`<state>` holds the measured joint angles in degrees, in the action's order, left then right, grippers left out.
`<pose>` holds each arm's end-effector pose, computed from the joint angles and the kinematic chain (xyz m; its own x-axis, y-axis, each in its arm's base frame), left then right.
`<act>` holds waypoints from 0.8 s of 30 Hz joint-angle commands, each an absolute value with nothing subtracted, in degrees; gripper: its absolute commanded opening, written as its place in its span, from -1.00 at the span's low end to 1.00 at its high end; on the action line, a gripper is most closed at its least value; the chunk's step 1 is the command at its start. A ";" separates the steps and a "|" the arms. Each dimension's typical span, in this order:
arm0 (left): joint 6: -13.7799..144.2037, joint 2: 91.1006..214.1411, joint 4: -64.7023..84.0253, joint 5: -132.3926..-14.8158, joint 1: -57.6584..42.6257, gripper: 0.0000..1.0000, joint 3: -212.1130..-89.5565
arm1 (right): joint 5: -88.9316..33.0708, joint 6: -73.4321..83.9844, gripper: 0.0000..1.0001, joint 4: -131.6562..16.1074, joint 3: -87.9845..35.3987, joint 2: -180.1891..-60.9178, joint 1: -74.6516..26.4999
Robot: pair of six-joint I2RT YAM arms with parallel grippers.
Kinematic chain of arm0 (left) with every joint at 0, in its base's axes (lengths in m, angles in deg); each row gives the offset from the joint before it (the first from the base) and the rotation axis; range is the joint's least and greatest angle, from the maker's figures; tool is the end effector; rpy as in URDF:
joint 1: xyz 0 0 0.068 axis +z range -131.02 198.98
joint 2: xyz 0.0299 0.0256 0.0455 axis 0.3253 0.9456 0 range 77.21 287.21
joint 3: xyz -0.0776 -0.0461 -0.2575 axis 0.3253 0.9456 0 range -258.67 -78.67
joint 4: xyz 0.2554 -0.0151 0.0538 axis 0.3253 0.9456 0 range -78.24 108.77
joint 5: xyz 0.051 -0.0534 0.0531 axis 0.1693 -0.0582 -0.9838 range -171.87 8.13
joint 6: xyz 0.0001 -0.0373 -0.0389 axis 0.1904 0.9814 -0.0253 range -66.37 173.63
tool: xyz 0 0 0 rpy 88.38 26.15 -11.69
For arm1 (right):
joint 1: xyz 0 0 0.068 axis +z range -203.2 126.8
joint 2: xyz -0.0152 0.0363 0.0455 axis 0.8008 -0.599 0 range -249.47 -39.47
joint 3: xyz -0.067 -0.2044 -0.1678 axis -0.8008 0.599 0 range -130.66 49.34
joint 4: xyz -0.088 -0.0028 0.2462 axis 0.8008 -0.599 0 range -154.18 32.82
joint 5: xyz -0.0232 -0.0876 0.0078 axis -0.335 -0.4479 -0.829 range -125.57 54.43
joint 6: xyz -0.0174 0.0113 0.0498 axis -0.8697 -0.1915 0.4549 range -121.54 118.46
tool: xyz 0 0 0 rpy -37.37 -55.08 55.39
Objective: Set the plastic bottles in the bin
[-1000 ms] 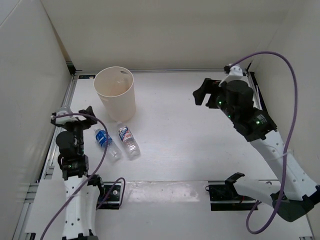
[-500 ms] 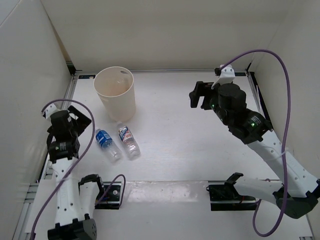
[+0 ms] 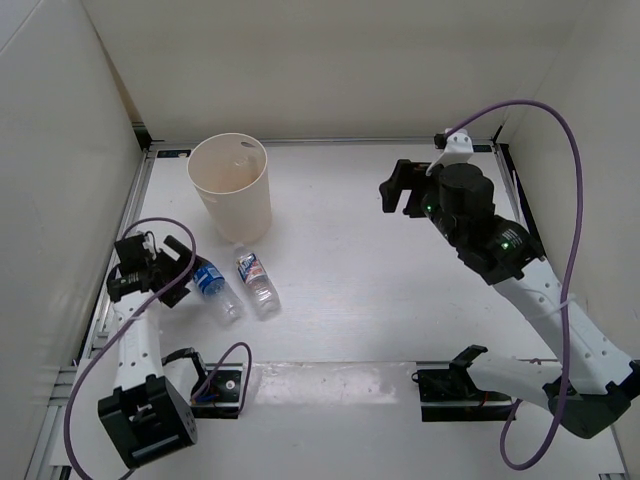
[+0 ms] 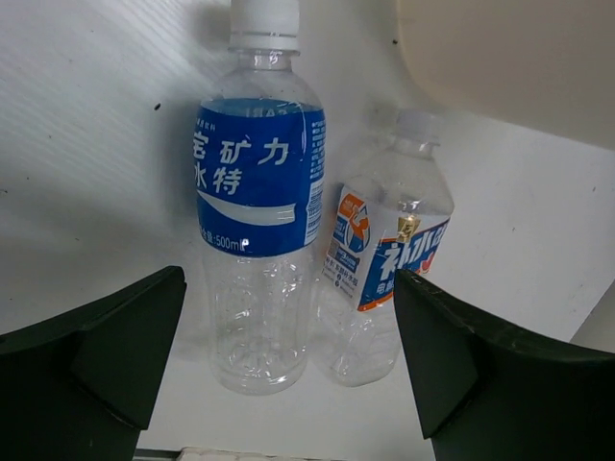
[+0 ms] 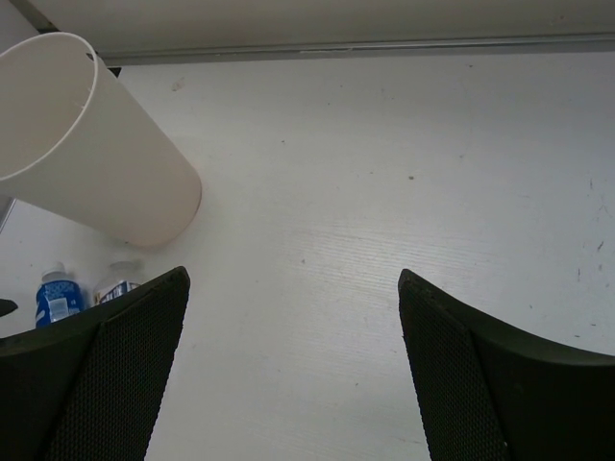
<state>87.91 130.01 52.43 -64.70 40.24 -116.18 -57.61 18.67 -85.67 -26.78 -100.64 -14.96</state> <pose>0.1650 0.0529 0.2276 -0.5297 -0.7835 -0.3250 -0.5939 0.6161 -0.5174 0.1795 0.1244 0.4410 -0.2718 0.1935 -0.9427 -0.2060 0.9452 0.2534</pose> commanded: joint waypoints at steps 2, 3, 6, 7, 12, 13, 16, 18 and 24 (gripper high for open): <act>85.54 132.05 49.82 -61.91 40.34 1.00 -115.23 | -56.75 19.03 0.81 -83.81 -26.95 -100.56 -15.76; 84.41 132.49 49.91 -62.52 40.34 1.00 -114.97 | -56.93 19.11 0.81 -83.98 -26.86 -100.56 -15.67; 84.48 133.73 48.68 -62.88 40.08 1.00 -113.82 | -57.02 19.29 0.81 -84.78 -26.77 -100.38 -16.64; 84.74 134.42 47.64 -62.79 39.90 1.00 -113.39 | -56.93 19.29 0.81 -84.95 -26.77 -100.12 -17.08; 85.19 141.26 48.05 -65.16 36.13 1.00 -113.64 | -57.19 19.64 0.81 -85.48 -26.42 -100.03 -17.78; 84.92 142.33 47.98 -65.51 35.16 1.00 -115.04 | -57.11 19.64 0.81 -85.39 -26.33 -100.03 -17.96; 85.71 146.02 47.10 -65.61 32.80 1.00 -117.15 | -57.10 19.56 0.81 -85.04 -26.24 -100.03 -18.31; 85.62 148.83 46.83 -65.69 32.08 0.96 -118.65 | -57.11 19.47 0.81 -84.87 -25.89 -99.94 -18.31; 85.54 153.24 47.10 -65.96 30.94 0.61 -120.41 | -57.11 19.38 0.81 -84.69 -25.63 -99.94 -19.28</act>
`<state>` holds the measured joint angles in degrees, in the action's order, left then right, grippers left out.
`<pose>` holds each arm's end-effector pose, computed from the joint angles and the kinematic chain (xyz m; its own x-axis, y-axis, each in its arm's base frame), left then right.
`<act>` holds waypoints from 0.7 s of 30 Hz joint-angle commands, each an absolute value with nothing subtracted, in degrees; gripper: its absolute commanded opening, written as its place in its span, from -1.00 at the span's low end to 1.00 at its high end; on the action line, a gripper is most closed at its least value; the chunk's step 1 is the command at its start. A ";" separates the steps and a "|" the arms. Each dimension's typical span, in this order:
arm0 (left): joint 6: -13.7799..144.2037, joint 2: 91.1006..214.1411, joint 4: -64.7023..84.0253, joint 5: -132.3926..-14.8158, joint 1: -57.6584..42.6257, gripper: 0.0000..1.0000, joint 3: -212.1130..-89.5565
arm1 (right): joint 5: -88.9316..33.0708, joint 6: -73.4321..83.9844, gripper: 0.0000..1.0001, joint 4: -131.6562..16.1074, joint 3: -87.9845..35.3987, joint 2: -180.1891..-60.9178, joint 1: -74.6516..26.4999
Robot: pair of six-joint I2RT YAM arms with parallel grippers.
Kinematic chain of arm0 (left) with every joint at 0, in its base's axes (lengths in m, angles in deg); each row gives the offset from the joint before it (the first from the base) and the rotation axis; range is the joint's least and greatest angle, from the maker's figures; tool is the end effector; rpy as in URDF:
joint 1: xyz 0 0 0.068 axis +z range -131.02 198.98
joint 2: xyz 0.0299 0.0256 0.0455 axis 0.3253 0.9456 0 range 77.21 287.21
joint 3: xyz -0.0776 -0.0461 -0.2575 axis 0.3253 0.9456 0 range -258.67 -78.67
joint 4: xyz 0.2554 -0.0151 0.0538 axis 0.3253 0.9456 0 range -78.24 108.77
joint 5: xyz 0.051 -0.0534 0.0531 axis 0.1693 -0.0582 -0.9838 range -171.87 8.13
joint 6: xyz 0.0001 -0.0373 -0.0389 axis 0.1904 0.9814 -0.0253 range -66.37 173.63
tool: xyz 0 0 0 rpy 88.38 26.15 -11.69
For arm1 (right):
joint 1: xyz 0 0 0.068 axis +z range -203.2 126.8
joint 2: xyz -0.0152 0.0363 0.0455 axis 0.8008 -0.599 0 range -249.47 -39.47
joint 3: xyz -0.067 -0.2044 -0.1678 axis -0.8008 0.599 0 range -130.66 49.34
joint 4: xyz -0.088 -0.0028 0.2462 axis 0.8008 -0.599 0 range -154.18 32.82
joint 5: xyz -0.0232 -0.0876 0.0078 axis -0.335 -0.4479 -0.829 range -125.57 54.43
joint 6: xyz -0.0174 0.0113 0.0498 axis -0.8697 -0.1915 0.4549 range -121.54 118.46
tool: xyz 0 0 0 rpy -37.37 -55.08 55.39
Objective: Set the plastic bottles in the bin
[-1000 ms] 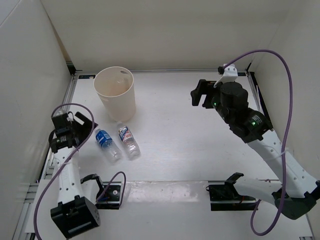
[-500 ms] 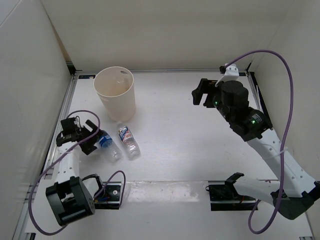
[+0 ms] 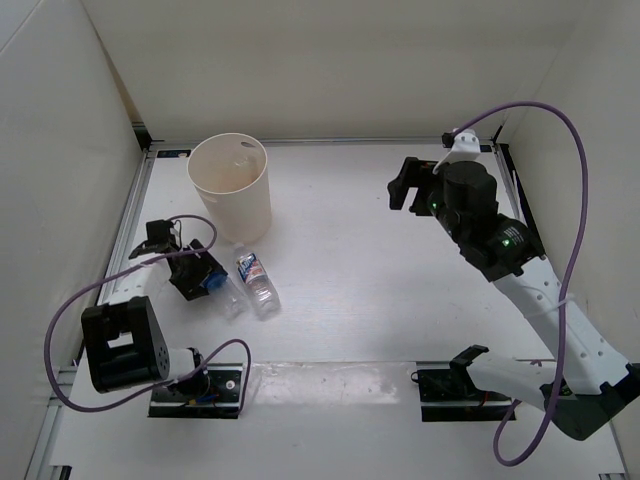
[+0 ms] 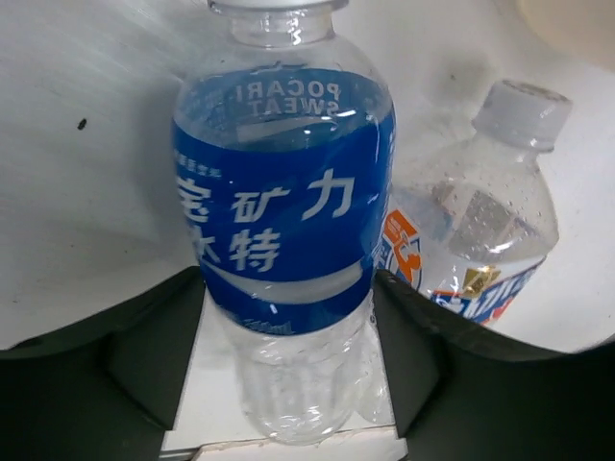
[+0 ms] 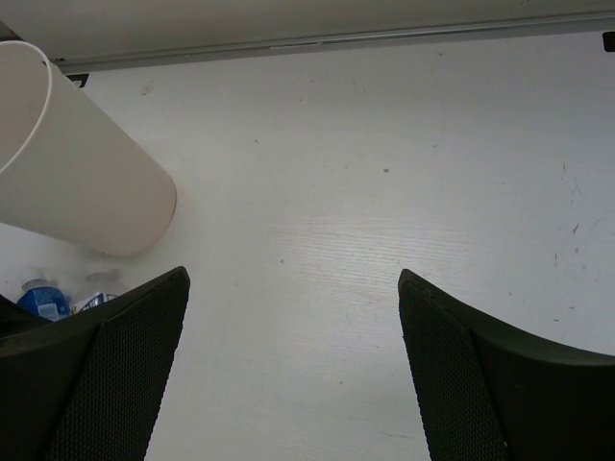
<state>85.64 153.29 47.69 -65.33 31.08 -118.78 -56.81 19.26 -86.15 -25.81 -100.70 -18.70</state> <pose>0.2207 0.0370 0.1717 -0.7274 -0.6756 -0.1202 -0.5896 0.7050 -0.3941 0.1885 0.1139 0.4343 -0.2851 0.2056 -0.9362 -0.1480 0.9556 0.2550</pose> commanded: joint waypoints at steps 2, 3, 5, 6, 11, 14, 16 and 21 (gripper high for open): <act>85.10 153.68 46.84 -65.69 30.76 0.35 -120.15 | -57.11 19.55 0.81 -84.34 -25.37 -99.77 -19.63; 84.92 153.77 46.83 -65.43 30.85 0.26 -119.98 | -57.10 19.47 0.81 -84.16 -25.37 -99.85 -19.89; 84.22 153.94 46.83 -65.52 30.85 0.20 -119.80 | -57.19 19.55 0.81 -83.81 -25.28 -100.03 -19.98; 84.04 153.77 46.83 -65.52 30.76 0.18 -119.71 | -57.11 19.47 0.81 -83.64 -25.19 -100.20 -19.89; 82.02 151.49 50.86 -69.64 31.99 0.04 -121.55 | -57.11 19.20 0.81 -82.67 -25.45 -100.73 -20.16; 81.41 146.75 53.67 -73.76 33.22 0.00 -125.32 | -57.37 19.12 0.81 -82.23 -25.28 -101.00 -20.16; 81.58 144.20 54.74 -76.32 35.24 -0.03 -128.74 | -57.46 19.11 0.81 -82.23 -25.28 -101.17 -20.33; 81.15 140.76 53.35 -80.81 40.16 -0.06 -136.48 | -57.11 19.29 0.81 -81.35 -25.19 -101.43 -20.24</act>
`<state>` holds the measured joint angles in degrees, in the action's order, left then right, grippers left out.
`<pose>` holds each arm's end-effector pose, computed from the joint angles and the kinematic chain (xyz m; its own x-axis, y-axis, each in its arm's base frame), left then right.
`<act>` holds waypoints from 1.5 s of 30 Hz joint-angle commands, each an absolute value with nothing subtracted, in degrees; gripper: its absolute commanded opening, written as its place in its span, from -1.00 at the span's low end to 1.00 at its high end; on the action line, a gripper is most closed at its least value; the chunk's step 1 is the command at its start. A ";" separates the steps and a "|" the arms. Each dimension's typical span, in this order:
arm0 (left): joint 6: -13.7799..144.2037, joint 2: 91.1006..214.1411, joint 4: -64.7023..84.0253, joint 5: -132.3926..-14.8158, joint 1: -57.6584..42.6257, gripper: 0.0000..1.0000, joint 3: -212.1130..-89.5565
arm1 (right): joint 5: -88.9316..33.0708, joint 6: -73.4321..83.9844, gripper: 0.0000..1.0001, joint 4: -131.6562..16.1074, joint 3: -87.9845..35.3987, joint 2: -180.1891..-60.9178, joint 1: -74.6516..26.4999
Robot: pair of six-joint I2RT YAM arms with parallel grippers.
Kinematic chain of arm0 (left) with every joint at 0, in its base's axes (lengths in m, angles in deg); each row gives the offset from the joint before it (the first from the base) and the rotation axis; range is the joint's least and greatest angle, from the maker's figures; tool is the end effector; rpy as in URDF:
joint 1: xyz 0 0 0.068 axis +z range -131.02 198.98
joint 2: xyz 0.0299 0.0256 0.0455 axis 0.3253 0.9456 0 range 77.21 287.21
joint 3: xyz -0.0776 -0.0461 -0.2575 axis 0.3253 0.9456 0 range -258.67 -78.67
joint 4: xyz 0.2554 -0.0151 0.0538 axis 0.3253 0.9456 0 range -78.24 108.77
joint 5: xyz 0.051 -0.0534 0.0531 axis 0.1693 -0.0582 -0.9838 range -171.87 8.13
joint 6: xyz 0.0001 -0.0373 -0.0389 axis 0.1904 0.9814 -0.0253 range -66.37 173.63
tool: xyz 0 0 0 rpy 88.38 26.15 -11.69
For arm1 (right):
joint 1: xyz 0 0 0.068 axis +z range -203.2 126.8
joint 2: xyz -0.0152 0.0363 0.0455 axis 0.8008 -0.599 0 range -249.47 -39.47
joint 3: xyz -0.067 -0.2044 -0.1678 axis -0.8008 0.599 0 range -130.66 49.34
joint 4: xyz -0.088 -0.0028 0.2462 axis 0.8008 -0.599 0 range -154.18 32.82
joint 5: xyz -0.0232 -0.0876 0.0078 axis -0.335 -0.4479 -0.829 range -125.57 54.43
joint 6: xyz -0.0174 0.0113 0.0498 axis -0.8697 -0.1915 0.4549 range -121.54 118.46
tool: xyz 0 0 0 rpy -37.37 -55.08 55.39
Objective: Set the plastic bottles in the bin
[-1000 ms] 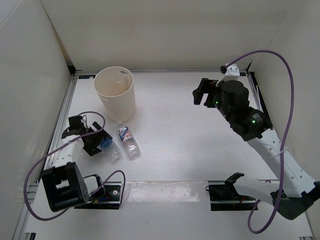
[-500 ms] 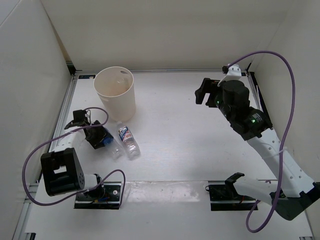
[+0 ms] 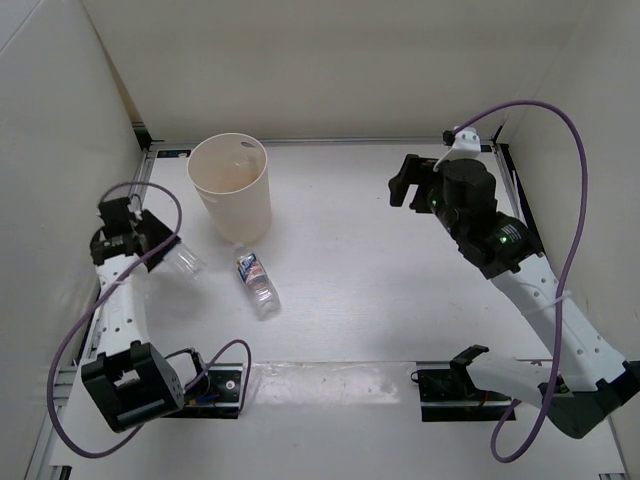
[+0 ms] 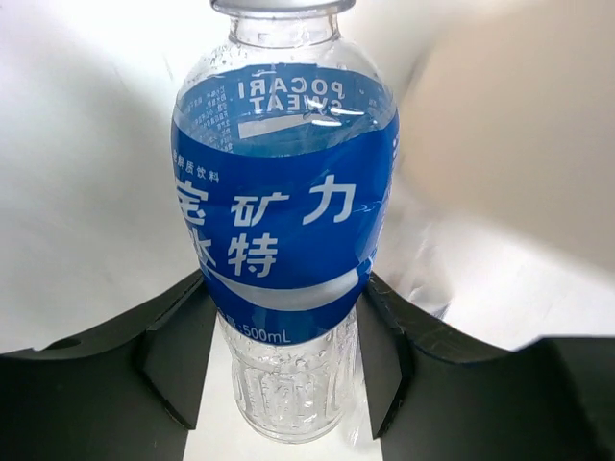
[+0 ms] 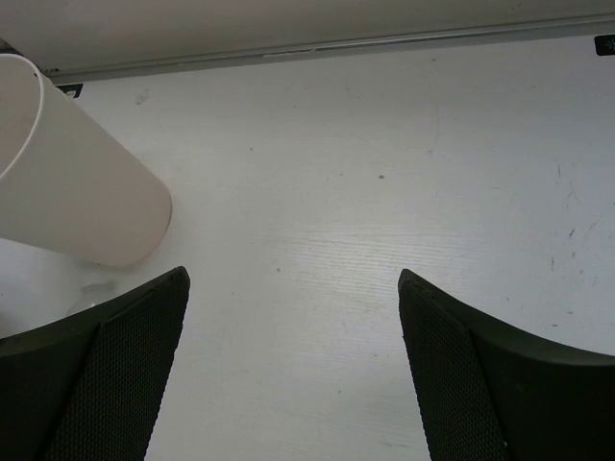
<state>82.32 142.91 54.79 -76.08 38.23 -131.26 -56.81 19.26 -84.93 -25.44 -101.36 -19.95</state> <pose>0.2131 0.0706 0.2662 -0.5557 -0.6999 -0.4487 -0.6175 0.7089 -0.3409 0.1950 0.1124 0.4321 -0.2780 0.2135 -0.9366 -0.1279 0.9581 0.2563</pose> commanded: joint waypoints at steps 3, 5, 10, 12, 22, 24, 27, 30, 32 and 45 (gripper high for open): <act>80.18 143.74 52.81 -81.60 41.92 -0.06 -147.79 | -57.19 19.47 0.81 -81.52 -25.02 -101.17 -20.33; 80.26 146.90 52.11 -81.69 43.24 -0.06 -153.60 | -57.46 19.73 0.81 -81.61 -25.10 -100.82 -20.77; 80.26 152.88 49.47 -82.22 43.33 -0.06 -169.35 | -57.28 20.17 0.81 -82.14 -25.01 -100.38 -21.65; 80.88 155.17 48.24 -82.04 42.37 -0.06 -174.72 | -57.37 20.52 0.81 -82.23 -25.02 -100.38 -21.91; 76.93 160.35 41.21 -82.13 28.06 -0.03 -184.75 | -57.37 21.05 0.81 -83.19 -25.10 -100.38 -22.09; 74.03 162.54 41.91 -82.04 24.81 -0.01 -186.15 | -57.28 21.05 0.81 -83.37 -25.28 -100.21 -22.09; 72.62 164.13 41.74 -82.48 19.45 0.02 -185.63 | -57.28 21.22 0.81 -83.28 -25.28 -100.56 -22.35; 71.39 165.36 41.82 -83.71 15.75 0.02 -184.75 | -57.19 21.05 0.81 -83.46 -25.28 -100.56 -22.44; 70.86 165.81 42.18 -84.24 14.77 0.04 -183.70 | -57.37 21.14 0.81 -83.63 -25.37 -100.56 -22.53; 68.05 165.20 46.92 -91.87 11.69 0.79 -178.33 | -57.02 21.23 0.81 -83.55 -25.72 -101.17 -23.14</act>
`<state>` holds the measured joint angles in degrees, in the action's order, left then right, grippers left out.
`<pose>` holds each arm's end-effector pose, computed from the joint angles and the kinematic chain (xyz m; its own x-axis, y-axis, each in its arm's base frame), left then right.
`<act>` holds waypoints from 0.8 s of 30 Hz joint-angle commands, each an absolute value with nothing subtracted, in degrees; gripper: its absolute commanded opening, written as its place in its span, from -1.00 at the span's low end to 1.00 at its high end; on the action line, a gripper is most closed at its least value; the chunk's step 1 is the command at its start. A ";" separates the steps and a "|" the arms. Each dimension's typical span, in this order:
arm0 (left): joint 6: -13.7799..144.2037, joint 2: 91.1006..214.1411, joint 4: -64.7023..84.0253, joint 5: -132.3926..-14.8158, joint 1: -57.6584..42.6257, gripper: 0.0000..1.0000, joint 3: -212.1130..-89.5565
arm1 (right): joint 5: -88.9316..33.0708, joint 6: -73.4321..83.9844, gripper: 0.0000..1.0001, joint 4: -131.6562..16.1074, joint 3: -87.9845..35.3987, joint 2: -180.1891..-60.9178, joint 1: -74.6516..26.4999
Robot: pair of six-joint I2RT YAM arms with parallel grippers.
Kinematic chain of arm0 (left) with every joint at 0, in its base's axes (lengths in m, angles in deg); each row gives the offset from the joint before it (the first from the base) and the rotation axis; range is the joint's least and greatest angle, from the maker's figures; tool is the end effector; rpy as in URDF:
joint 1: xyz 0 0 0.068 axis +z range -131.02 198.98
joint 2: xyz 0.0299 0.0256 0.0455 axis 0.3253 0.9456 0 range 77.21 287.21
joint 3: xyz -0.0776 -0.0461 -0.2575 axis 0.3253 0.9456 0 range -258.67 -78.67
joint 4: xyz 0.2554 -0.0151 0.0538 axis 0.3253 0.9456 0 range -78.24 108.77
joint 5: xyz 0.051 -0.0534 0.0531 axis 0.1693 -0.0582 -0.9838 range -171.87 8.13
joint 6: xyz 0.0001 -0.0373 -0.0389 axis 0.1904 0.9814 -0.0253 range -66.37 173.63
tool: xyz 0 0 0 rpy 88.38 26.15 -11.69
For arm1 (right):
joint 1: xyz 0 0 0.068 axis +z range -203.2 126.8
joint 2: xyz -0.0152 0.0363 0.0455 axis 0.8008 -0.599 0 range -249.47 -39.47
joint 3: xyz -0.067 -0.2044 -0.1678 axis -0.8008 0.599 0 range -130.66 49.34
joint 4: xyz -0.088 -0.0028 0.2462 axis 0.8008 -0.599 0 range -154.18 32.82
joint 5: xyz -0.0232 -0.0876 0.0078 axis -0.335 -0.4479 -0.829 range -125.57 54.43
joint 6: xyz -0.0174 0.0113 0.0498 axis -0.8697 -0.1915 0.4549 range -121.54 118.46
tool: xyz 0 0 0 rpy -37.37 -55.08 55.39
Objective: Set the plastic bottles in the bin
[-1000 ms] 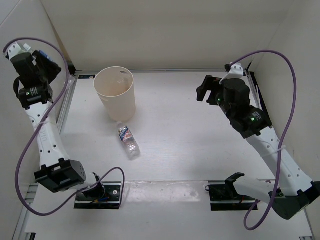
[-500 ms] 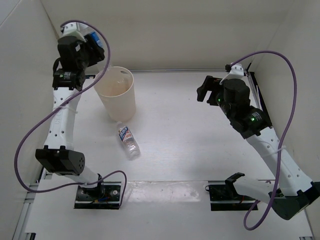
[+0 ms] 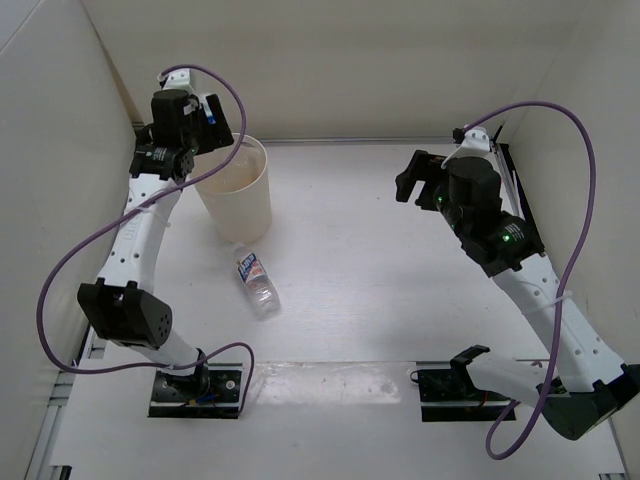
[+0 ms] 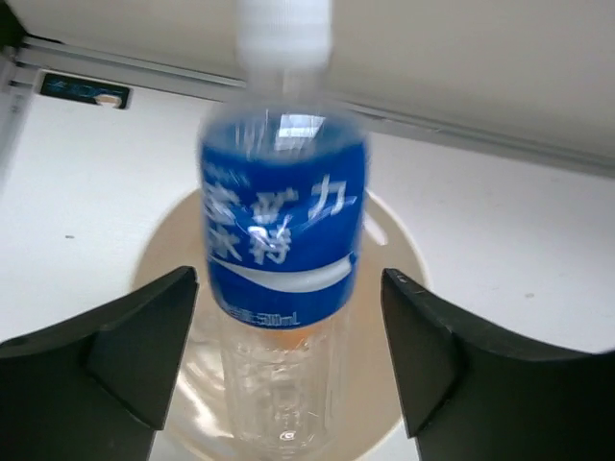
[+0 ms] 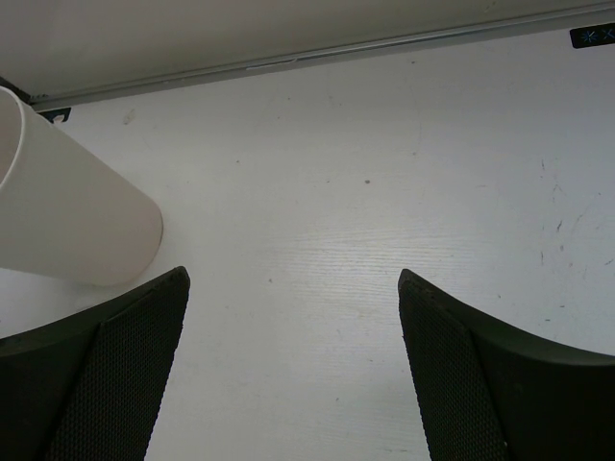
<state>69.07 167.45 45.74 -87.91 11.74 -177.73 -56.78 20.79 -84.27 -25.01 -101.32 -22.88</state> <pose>0.3506 -0.0408 0.4280 -0.4146 -0.2142 -0.8845 -0.0826 0.9768 -0.1978 0.2011 0.1027 0.4310 -0.2651 0.2552 -0.9298 -0.0732 0.9562 0.2834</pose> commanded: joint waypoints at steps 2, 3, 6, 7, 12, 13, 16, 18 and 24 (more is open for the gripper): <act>67.52 164.85 46.75 -93.46 11.78 1.00 -179.21 | -56.93 21.40 0.81 -83.46 -25.81 -101.17 -23.14; 67.87 165.02 46.92 -94.08 12.04 1.00 -180.17 | -57.02 21.23 0.81 -83.55 -25.81 -101.35 -23.23; 69.62 164.93 46.84 -98.12 13.88 1.00 -183.24 | -56.67 21.58 0.81 -83.46 -25.81 -101.44 -23.23; 69.63 164.84 46.05 -98.39 14.41 1.00 -184.30 | -56.75 21.49 0.81 -83.63 -25.98 -101.44 -23.15; 78.38 161.96 45.25 -105.15 21.15 1.00 -183.89 | -56.40 22.19 0.81 -84.16 -25.98 -101.26 -23.67; 80.51 161.07 45.34 -107.24 23.36 1.00 -182.65 | -56.40 22.63 0.81 -84.16 -25.98 -101.26 -23.85; 94.81 155.98 43.24 -103.61 29.59 1.00 -172.29 | -55.70 23.42 0.81 -84.34 -25.54 -101.08 -24.46; 96.34 152.30 38.96 -101.13 31.89 1.00 -166.05 | -55.61 23.86 0.81 -84.16 -25.37 -101.17 -24.90; 102.91 147.97 45.58 -97.42 33.31 1.00 -154.00 | -54.74 24.74 0.81 -83.11 -24.75 -101.79 -25.25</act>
